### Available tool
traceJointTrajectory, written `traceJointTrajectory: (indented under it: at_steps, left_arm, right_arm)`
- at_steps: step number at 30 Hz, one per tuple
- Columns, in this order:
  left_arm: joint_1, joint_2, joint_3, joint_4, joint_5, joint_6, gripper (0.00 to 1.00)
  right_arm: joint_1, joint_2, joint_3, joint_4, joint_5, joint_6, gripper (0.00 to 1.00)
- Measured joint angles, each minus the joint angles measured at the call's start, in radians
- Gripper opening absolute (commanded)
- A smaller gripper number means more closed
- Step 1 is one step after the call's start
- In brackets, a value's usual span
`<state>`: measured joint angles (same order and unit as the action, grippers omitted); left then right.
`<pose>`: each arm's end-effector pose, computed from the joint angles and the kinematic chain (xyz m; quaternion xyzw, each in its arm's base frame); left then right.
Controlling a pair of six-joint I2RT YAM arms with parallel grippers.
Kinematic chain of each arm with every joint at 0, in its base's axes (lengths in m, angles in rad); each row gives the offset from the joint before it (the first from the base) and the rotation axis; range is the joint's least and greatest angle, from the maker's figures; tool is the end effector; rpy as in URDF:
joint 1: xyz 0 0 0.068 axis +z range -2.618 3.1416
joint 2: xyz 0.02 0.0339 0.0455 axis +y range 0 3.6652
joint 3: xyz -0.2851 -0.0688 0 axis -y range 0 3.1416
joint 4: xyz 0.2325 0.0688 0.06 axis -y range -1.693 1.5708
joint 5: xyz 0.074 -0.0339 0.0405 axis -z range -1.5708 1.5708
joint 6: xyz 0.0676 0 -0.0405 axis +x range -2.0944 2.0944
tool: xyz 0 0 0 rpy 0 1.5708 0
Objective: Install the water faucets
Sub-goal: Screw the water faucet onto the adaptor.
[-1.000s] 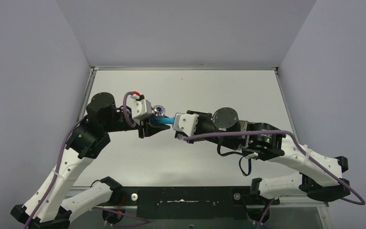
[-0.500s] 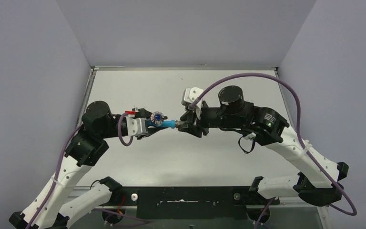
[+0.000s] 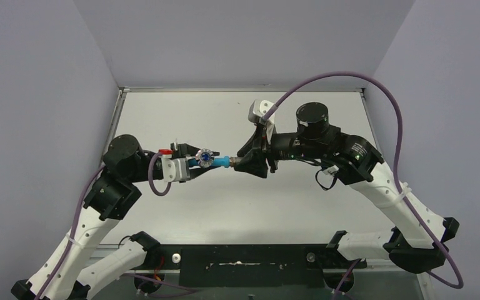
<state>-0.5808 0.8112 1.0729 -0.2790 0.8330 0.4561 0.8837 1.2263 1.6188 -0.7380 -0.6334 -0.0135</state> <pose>0.0998 -0.1253 0.4363 0.5695 0.4260 -0.3279 0.6218 0.1191 0.2082 0.4827 -0.4985 0.6228 0.4614 0.3881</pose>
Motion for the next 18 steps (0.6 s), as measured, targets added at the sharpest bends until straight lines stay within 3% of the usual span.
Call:
traceJointTrajectory:
  at_steps: [3, 7, 13, 18]
  left_arm:
    - [0.000, -0.021, -0.022, 0.036, -0.008, -0.002, 0.00]
    - [0.000, -0.062, -0.077, 0.114, -0.014, -0.073, 0.00]
    - [0.000, -0.090, -0.130, 0.220, -0.022, -0.306, 0.00]
    - [0.000, -0.083, -0.110, 0.225, -0.039, -0.542, 0.00]
  right_arm:
    - [-0.002, -0.024, -0.004, 0.036, 0.023, 0.029, 0.56]
    - [-0.007, -0.143, -0.081, 0.135, 0.076, 0.024, 0.61]
    - [-0.007, -0.316, -0.185, 0.269, 0.158, -0.079, 0.70]
    - [-0.007, -0.333, -0.194, 0.290, 0.185, -0.253, 0.77]
